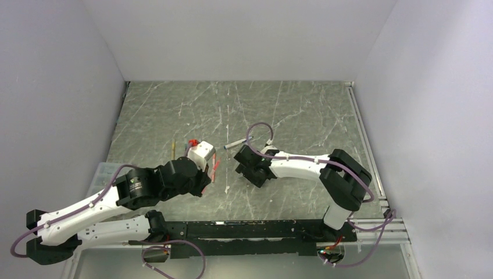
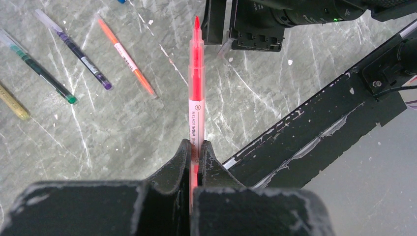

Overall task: Insert the pens into the pen caps
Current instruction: Insert the pen cap onto the pen.

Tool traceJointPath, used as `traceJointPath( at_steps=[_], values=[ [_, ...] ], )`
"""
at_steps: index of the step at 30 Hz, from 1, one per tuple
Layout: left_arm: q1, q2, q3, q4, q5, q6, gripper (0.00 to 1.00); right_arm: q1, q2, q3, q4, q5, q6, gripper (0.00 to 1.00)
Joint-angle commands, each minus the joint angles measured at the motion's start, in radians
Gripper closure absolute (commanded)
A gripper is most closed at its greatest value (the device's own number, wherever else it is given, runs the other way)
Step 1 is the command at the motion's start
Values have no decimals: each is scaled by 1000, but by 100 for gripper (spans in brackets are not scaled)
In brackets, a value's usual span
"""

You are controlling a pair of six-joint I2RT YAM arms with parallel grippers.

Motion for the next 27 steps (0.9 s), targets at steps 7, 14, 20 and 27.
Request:
traceJointPath(
  at_steps=[7,14,20,27],
  values=[
    [-2,7,15,26,-6,11,100,-20,42,13,10,14,-77,54],
    [-2,3,13,27,-5,7,100,-7,70,5,6,4,-122,69],
    [-1,-7,9,25,-5,2,100,17,125,58,-60,14,-180,71],
    [-2,-44,-16,33,7,-26,100,35,193,117,-165,30,-229,73]
  ],
)
